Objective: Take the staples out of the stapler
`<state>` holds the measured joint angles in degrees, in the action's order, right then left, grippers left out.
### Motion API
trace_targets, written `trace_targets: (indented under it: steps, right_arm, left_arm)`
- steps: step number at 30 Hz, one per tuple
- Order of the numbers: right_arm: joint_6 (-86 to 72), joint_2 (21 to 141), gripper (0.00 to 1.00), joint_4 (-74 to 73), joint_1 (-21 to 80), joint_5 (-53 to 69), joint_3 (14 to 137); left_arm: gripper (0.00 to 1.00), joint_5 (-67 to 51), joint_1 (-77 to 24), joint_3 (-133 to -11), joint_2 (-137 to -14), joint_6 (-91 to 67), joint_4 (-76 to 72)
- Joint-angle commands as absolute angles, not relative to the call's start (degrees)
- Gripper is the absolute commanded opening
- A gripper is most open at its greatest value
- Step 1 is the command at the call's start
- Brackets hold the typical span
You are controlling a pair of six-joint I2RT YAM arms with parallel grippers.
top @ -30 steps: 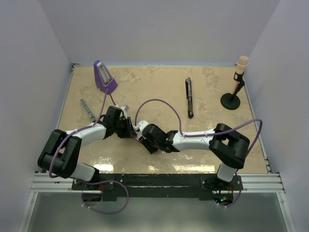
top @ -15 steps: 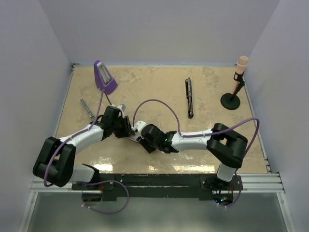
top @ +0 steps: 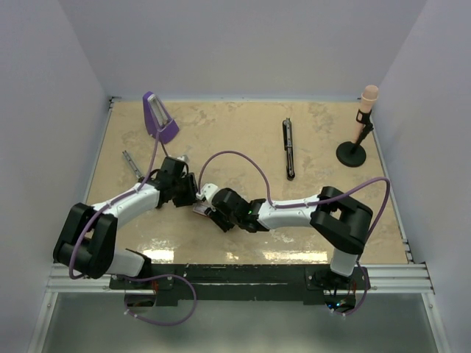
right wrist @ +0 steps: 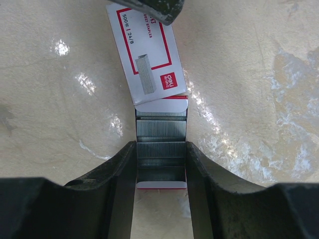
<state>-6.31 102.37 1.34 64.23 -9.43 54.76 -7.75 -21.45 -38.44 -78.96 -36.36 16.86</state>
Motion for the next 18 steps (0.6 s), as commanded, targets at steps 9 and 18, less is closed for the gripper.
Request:
trace_targets:
  steps: [9,18]
  right_arm:
    - [-2.90,104.68,0.35,0.18,64.51,-6.51,56.51]
    - [-1.58,104.33,0.34,0.18,64.60,-4.75,55.81]
  left_arm:
    - [0.40,-7.47,-21.27,-41.22,-84.29,-35.16,16.61]
    - [0.37,-9.49,-21.27,-41.66,-84.20,-34.98,15.38]
